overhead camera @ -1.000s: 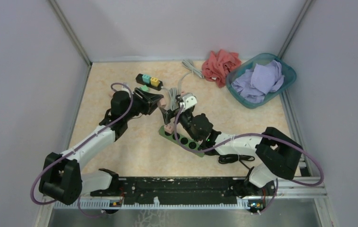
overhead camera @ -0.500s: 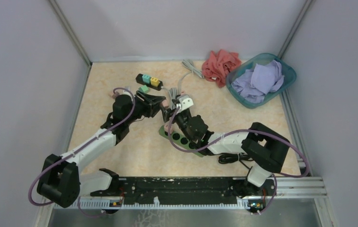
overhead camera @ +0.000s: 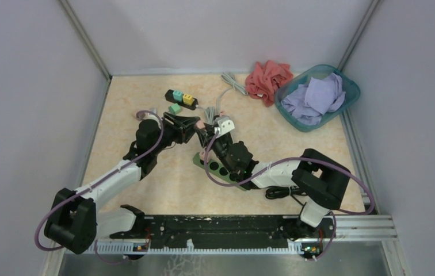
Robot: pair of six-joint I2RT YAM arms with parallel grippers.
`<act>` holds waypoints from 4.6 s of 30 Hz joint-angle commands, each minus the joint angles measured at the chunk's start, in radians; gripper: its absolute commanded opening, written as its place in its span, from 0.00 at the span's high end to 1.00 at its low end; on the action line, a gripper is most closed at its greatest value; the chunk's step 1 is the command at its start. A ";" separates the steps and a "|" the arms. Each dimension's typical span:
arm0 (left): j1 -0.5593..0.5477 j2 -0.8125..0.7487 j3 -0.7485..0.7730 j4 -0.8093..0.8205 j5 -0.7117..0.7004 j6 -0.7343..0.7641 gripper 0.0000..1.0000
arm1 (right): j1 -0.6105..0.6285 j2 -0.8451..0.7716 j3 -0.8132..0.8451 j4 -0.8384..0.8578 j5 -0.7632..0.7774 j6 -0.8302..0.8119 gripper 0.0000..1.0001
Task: Insert the plug
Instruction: Pick up the plug from the center of the board, then insert the plug into the socket.
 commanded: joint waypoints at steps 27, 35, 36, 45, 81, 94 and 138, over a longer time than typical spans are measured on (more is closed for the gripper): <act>0.039 -0.095 0.072 -0.449 -0.185 0.695 0.15 | -0.130 -0.247 0.397 -1.274 -0.302 -0.071 1.00; 0.059 0.013 0.023 -0.426 -0.116 0.740 0.22 | -0.156 -0.212 0.524 -1.544 -0.368 -0.111 1.00; 0.062 0.035 0.019 -0.414 -0.096 0.746 0.23 | -0.156 -0.203 0.540 -1.571 -0.378 -0.115 1.00; 0.074 0.213 0.064 -0.405 0.017 0.807 0.36 | -0.159 -0.100 0.648 -1.750 -0.453 -0.155 1.00; 0.074 0.381 0.074 -0.390 0.157 0.846 0.54 | -0.094 0.188 0.776 -1.884 -0.461 -0.181 1.00; 0.074 0.376 0.074 -0.391 0.158 0.847 0.55 | -0.076 0.224 0.810 -1.958 -0.415 -0.178 1.00; 0.074 0.380 0.079 -0.392 0.161 0.845 0.56 | -0.055 0.225 0.836 -1.991 -0.373 -0.157 1.00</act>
